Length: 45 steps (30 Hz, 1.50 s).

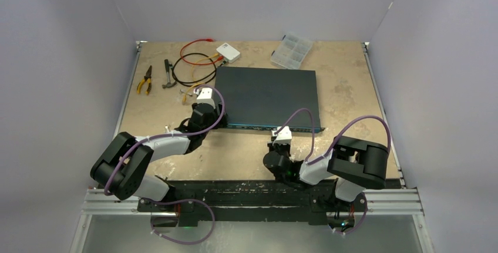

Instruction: Insert the plug into the switch port

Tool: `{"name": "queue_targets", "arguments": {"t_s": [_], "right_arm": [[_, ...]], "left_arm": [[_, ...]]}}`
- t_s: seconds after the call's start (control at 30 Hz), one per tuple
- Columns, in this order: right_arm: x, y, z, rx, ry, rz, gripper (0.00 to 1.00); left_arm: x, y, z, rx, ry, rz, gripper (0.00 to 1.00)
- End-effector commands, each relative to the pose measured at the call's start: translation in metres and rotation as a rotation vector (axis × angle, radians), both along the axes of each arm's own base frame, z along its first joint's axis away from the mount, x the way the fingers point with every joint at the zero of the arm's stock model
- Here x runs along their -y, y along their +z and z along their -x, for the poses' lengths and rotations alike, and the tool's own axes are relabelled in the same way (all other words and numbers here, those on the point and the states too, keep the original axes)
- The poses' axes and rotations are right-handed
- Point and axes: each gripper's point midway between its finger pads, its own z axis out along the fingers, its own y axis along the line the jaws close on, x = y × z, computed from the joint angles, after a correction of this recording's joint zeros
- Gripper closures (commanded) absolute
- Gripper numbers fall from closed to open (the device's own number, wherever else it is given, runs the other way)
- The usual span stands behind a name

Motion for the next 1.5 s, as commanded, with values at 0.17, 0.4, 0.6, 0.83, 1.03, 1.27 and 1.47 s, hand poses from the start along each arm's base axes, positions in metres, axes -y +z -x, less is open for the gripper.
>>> {"name": "queue_targets", "arguments": {"t_s": [0.17, 0.4, 0.6, 0.83, 1.03, 1.27, 1.47], "right_arm": [[0.001, 0.012, -0.01, 0.042, -0.072, -0.055, 1.0], [0.0, 0.017, -0.011, 0.056, -0.057, -0.078, 1.0], [-0.002, 0.018, -0.012, 0.058, -0.039, -0.073, 1.0], [0.003, 0.008, -0.011, 0.026, -0.072, -0.056, 1.0], [0.01, 0.008, -0.007, 0.016, -0.082, -0.075, 1.0], [0.006, 0.015, -0.008, 0.036, -0.047, -0.086, 1.0], [0.0, 0.013, -0.01, 0.037, -0.035, -0.081, 1.0]], "left_arm": [[0.005, -0.052, 0.052, -0.233, -0.087, -0.025, 0.29], [0.005, -0.052, 0.052, -0.234, -0.088, -0.027, 0.29], [0.005, -0.052, 0.052, -0.233, -0.087, -0.026, 0.29], [0.006, -0.051, 0.052, -0.231, -0.089, -0.024, 0.29], [0.006, -0.051, 0.052, -0.231, -0.09, -0.025, 0.29], [0.006, -0.051, 0.052, -0.232, -0.089, -0.025, 0.29], [0.006, -0.051, 0.052, -0.232, -0.088, -0.026, 0.29]]}}
